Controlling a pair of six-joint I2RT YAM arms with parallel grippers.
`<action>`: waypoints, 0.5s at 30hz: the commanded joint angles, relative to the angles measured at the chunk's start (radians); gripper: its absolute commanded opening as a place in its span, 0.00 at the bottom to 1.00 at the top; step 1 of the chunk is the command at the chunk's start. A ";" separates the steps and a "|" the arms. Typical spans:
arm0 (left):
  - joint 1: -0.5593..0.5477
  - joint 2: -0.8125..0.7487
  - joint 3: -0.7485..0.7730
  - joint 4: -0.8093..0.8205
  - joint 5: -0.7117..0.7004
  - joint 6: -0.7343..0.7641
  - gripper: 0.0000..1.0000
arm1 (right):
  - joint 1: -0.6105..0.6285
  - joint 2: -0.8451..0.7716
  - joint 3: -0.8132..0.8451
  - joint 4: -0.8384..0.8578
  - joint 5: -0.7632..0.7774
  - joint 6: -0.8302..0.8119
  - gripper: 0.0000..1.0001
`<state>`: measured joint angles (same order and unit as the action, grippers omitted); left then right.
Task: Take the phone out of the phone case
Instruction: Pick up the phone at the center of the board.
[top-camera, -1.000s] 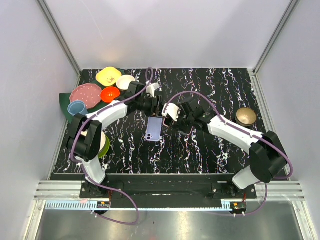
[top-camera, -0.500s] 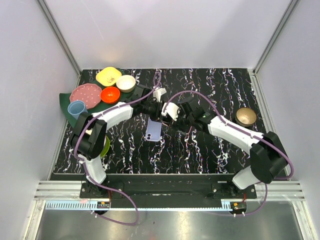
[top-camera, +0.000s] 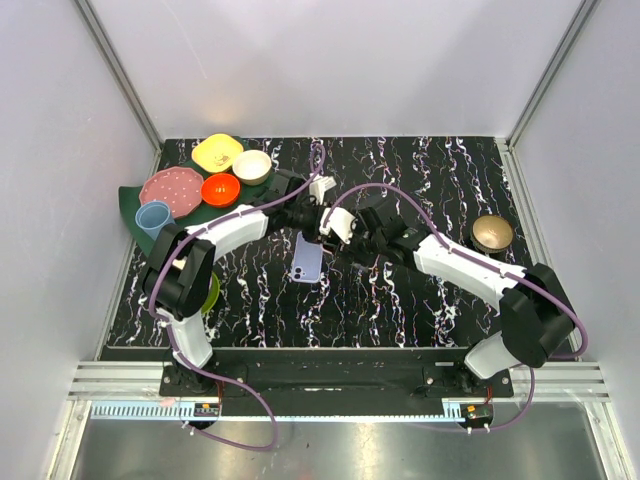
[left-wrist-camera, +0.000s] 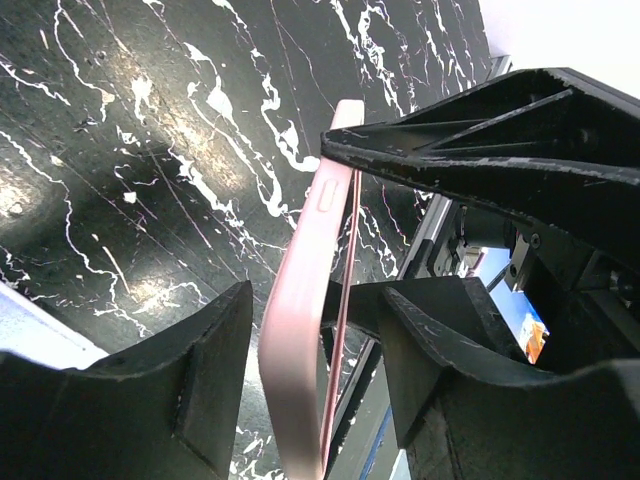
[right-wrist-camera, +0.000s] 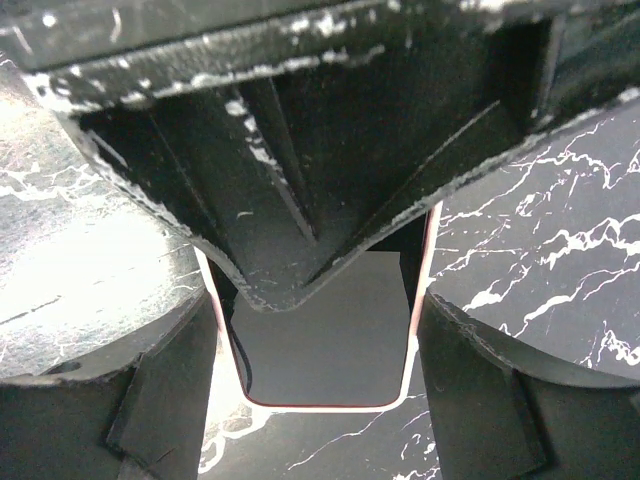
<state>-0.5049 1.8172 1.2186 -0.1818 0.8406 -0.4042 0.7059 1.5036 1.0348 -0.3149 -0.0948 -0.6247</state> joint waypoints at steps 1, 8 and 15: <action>-0.011 0.007 0.045 0.044 0.031 -0.008 0.54 | 0.015 -0.028 0.011 0.089 0.013 0.010 0.45; -0.014 0.010 0.047 0.048 0.031 -0.012 0.45 | 0.023 -0.022 0.008 0.094 0.017 0.005 0.46; -0.015 0.013 0.047 0.044 0.032 0.002 0.15 | 0.026 -0.023 0.008 0.102 0.032 0.006 0.48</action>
<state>-0.5140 1.8233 1.2247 -0.1703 0.8467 -0.4156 0.7200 1.5036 1.0332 -0.3038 -0.0864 -0.6228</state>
